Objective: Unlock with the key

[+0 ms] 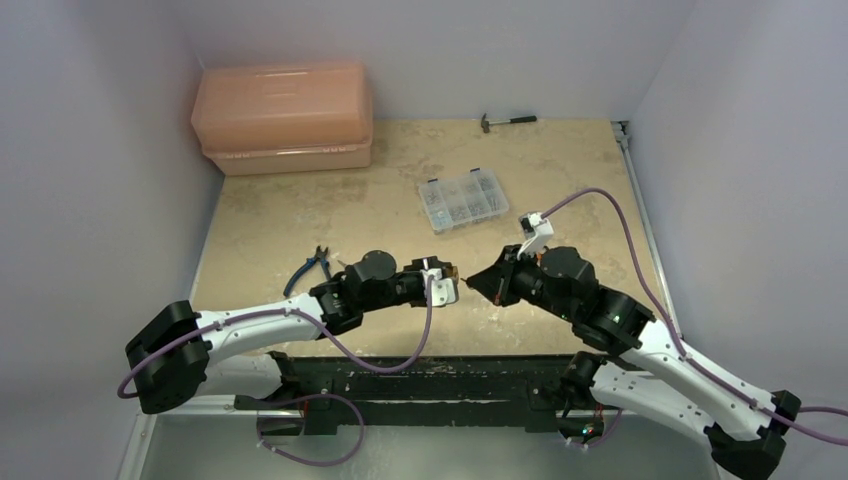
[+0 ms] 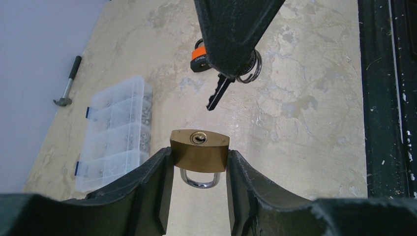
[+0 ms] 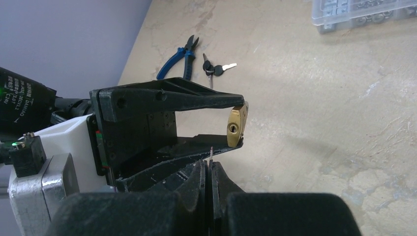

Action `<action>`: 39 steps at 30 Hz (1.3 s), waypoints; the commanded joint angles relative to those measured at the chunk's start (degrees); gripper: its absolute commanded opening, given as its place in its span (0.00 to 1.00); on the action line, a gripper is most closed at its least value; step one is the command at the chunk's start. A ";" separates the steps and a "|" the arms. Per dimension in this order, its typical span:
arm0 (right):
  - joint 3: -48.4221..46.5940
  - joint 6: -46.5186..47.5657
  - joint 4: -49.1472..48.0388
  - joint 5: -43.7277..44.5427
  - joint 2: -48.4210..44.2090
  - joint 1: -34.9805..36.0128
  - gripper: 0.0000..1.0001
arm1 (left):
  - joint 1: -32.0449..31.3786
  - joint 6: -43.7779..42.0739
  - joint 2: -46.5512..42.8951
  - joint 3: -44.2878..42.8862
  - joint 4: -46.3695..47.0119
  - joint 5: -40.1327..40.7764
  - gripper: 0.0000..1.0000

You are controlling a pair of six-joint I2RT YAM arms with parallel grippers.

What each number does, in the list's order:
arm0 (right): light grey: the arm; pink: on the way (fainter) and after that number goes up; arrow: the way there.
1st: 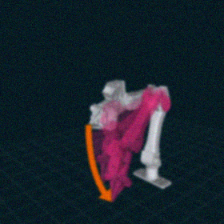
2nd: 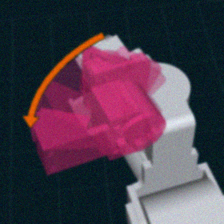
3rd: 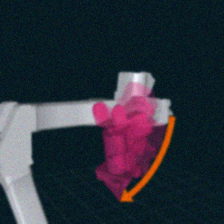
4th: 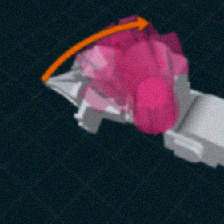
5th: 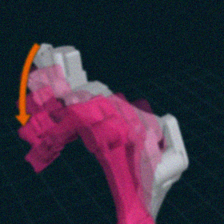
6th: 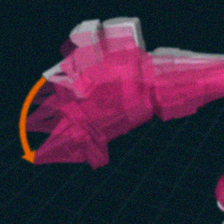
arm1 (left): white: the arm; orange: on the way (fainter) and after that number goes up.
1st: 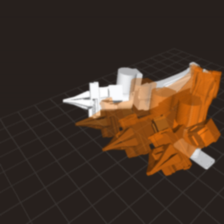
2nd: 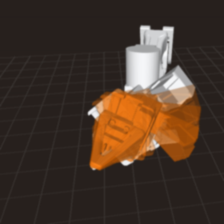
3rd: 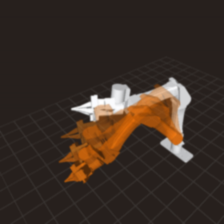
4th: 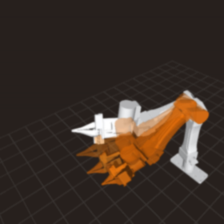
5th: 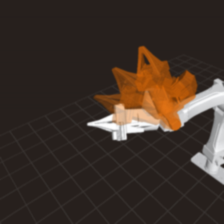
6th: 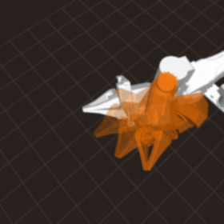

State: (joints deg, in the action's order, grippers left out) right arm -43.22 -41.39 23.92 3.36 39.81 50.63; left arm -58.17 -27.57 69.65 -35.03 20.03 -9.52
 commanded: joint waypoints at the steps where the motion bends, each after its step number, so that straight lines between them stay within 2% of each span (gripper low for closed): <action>1: -2.89 1.31 -1.72 -0.60 0.94 0.26 0.00 | -0.51 0.21 -1.47 -1.55 4.11 0.54 0.00; 15: -3.48 2.01 -2.53 1.01 5.69 0.27 0.00 | -1.92 -1.59 -1.71 -1.64 3.05 2.72 0.00; 39: -2.38 1.36 -3.72 3.75 6.76 0.26 0.00 | -2.74 -2.76 -1.97 -1.54 2.55 4.80 0.00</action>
State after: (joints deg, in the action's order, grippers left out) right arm -43.92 -40.45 21.78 5.56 47.57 50.63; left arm -60.55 -29.63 69.58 -35.03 19.38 -5.54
